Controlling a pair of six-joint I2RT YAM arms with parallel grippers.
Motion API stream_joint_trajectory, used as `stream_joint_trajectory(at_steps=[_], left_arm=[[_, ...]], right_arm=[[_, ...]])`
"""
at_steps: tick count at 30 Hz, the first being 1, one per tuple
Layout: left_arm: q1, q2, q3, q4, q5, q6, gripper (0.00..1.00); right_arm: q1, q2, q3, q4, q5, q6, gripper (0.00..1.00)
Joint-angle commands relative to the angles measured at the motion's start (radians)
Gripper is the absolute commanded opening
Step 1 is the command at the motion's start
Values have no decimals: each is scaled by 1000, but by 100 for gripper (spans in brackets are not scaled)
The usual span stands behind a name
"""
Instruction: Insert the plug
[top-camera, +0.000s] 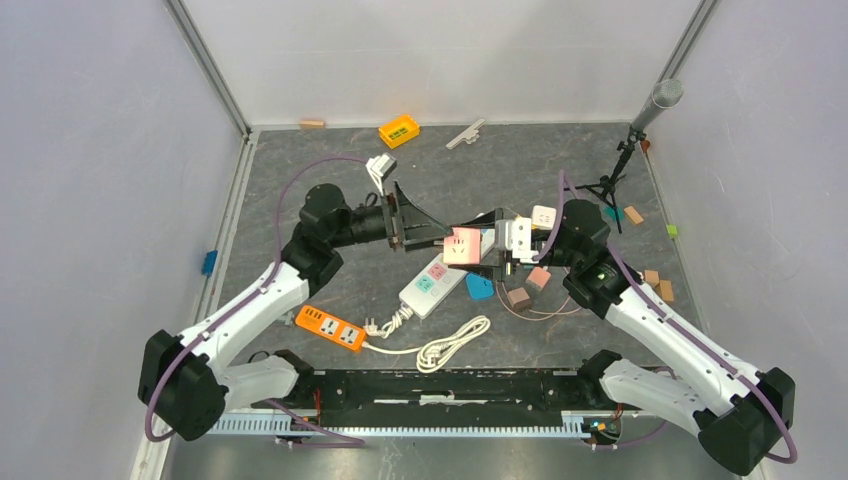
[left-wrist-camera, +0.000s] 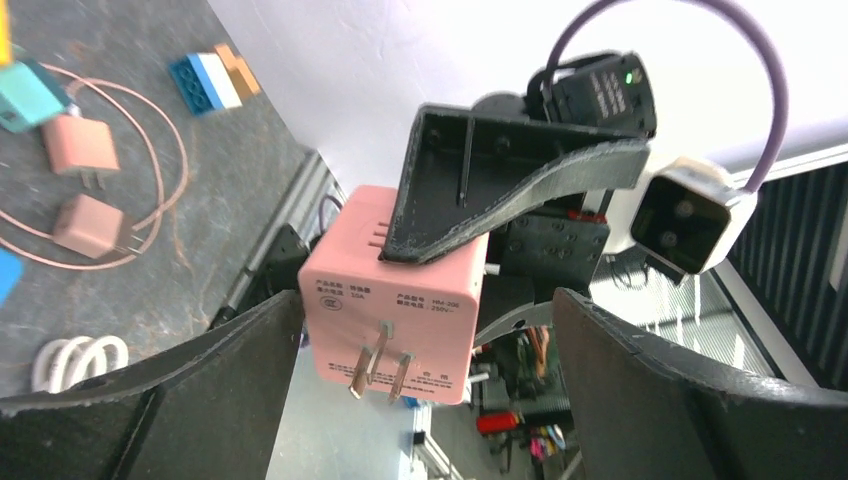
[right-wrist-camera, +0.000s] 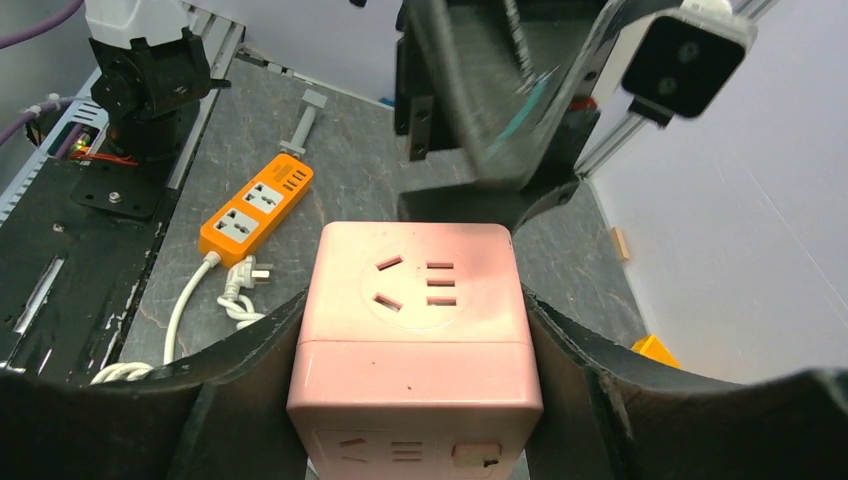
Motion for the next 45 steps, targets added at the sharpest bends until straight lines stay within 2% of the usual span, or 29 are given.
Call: stream_joint_trajectory(at_steps=[1, 10, 15, 19, 23, 28, 33, 39, 42, 45], left_arm=[[73, -67, 25, -49, -33, 35, 100], [171, -115, -9, -210, -31, 94, 100], [194, -148, 47, -487, -114, 264, 100], [203, -156, 117, -741, -245, 415, 100], [208, -143, 174, -919, -346, 516, 100], [209, -128, 200, -1026, -417, 581, 100], [208, -102, 199, -1081, -436, 607, 100], [209, -75, 187, -1100, -427, 618, 100], [209, -56, 178, -1101, -414, 610, 100], [209, -34, 173, -1101, -404, 609, 100]], right_arm=[[2, -17, 27, -10, -6, -41, 0], [2, -2, 42, -26, -12, -75, 0], [2, 19, 67, -93, -20, -146, 0], [3, 60, 127, -233, -22, -260, 0], [11, 115, 204, -374, -2, -392, 0], [29, 190, 286, -512, 60, -522, 0], [45, 260, 342, -575, 115, -576, 0], [57, 302, 339, -539, 159, -529, 0], [57, 302, 319, -452, 244, -386, 0], [57, 300, 306, -348, 417, -130, 0]])
